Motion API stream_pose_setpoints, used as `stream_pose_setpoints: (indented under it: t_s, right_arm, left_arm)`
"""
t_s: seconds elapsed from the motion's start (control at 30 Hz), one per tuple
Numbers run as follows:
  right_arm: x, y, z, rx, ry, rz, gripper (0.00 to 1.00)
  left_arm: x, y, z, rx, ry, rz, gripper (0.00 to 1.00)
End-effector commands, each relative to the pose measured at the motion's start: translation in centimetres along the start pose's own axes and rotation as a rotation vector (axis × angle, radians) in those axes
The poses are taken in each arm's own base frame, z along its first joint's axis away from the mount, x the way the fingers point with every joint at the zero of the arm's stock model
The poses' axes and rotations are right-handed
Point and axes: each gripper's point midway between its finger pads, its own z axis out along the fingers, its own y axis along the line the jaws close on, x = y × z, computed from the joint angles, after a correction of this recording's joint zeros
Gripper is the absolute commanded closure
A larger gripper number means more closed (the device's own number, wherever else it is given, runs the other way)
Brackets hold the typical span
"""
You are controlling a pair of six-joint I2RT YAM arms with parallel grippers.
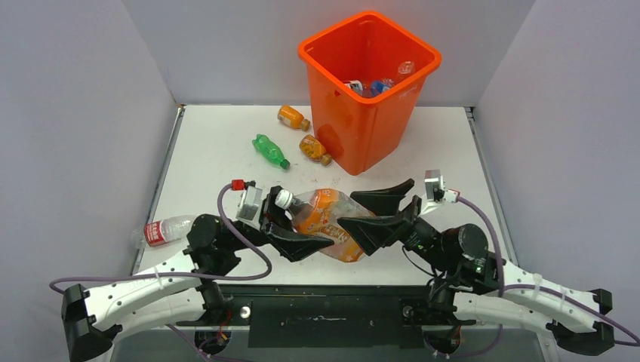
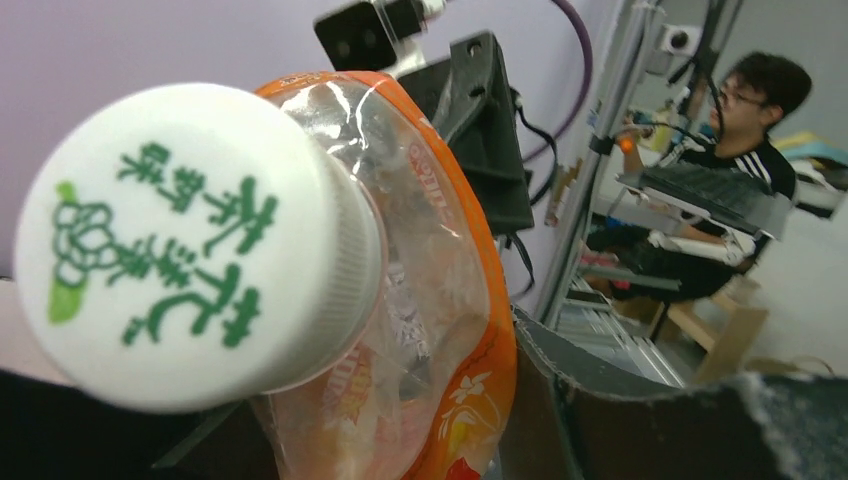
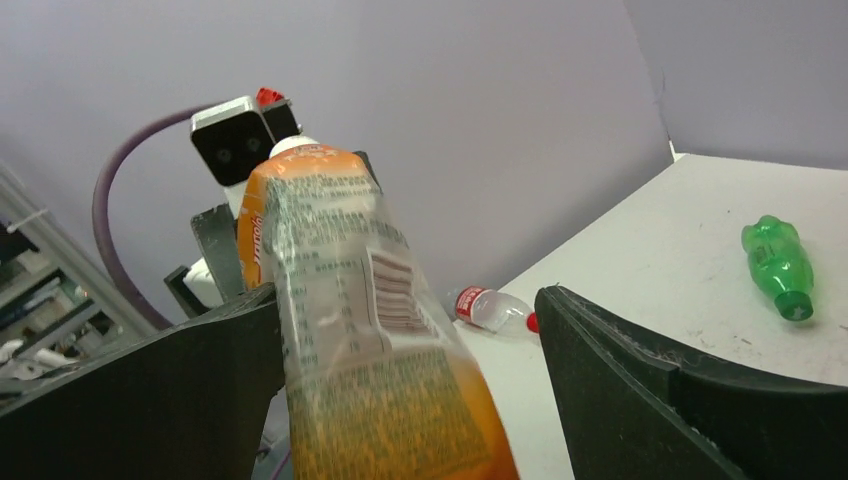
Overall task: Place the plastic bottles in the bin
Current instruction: Place the plastic bottle in the trash bin.
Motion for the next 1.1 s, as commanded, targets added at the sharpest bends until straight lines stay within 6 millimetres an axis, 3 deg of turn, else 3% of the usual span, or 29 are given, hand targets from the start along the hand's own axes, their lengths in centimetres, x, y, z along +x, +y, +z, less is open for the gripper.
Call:
stream_pose_setpoints:
  t_s: [0.0,0.17,0.33,0.4,0.5,0.57,0.6,0.7,0.73,0.83,0.97,1.03,1.07]
  right_arm:
    - [3.0,0.9,-1.6,-0.042,0.303,-0.155,0.04]
    - [3.0,3.1,-3.0,-0.137,0.435,-0.187,0.04]
    - [4.1,3.9,-2.6,-0.177,0.497,-0.176,0.10]
    - [5.0,4.2,-2.2,-0.203,0.528,-0.173,0.20]
    - [6.0,3.6,-1.3,-0.184,0.541,-0.171,0.55]
    - [5.9,3.5,-1.0,-0.181,0.511,-0.166,0.64]
    - [5.6,3.6,-0.9,-0.182,0.486,-0.163,0.67]
    - [4.0,3.4,-0.8,-0.177,0.363,-0.154,0.72]
    - [2.7,3.6,-1.1,-0.179,0.297,-0.148,0.73]
    - [0.9,3.5,-1.7,-0.189,0.152,-0.115,0.74]
    - [0.7,3.2,-2.1,-0.209,0.068,-0.078,0.74]
    - [0.9,3.3,-2.1,-0.222,0.053,-0.069,0.73]
    - [1.2,3.3,-2.0,-0.228,0.055,-0.065,0.73]
  left_arm:
    - [0.5,-3.0,-0.6,0.138,0.215,-0.007,1.00]
    - [-1.2,-3.7,-1.5,0.197,0.291,-0.023,1.00]
    - [-1.3,-4.1,-1.5,0.230,0.362,-0.052,1.00]
    - [-1.0,-3.8,-1.2,0.229,0.391,-0.076,1.00]
    - [-0.6,-3.7,-1.1,0.229,0.390,-0.096,1.00]
    - [-0.5,-3.3,-1.0,0.206,0.377,-0.098,1.00]
    - [-0.5,-3.2,-1.1,0.199,0.368,-0.094,0.95]
    - [-0.4,-2.6,-1.5,0.161,0.311,-0.075,0.21]
    - [-0.6,-2.5,-1.6,0.151,0.265,-0.062,0.04]
    - [-1.3,-2.1,-2.2,0.132,0.123,-0.046,0.04]
    - [-0.5,-0.3,-2.4,0.053,0.057,-0.082,0.04]
    - [-0.2,-0.3,-2.3,0.063,0.031,-0.088,0.01]
    - [-0.1,-0.4,-2.2,0.071,0.021,-0.091,0.06]
